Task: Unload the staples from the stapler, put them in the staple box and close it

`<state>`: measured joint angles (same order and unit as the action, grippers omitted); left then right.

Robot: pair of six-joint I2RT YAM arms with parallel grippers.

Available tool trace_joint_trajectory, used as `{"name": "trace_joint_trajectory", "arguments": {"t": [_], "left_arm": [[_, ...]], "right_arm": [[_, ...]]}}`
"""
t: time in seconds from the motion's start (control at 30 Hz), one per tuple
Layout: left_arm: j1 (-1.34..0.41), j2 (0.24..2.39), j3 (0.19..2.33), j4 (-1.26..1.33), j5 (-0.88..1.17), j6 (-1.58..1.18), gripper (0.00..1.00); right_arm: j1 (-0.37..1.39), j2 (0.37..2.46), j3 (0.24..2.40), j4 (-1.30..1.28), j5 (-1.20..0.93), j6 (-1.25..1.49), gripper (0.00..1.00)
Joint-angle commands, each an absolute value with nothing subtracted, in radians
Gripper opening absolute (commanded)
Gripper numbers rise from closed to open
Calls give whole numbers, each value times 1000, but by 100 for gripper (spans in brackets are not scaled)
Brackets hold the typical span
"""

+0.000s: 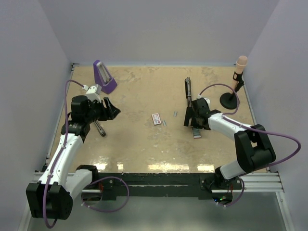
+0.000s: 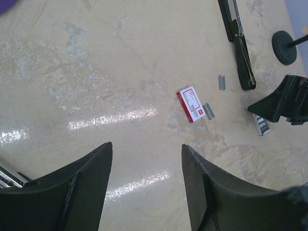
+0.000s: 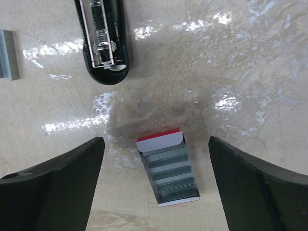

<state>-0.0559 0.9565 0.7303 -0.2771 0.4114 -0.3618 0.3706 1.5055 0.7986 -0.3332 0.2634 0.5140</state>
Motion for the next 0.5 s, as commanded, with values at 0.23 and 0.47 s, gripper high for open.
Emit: {"name": "trace_joint_trajectory", "arguments": {"t": [0.23, 0.47], "left_arm": [[-63, 946, 747, -250, 402, -342, 64], [-63, 940, 749, -252, 399, -341, 64]], "right_arm": [[365, 1519, 834, -321, 212, 476, 94], [367, 1534, 831, -313, 166, 457, 91]]}}
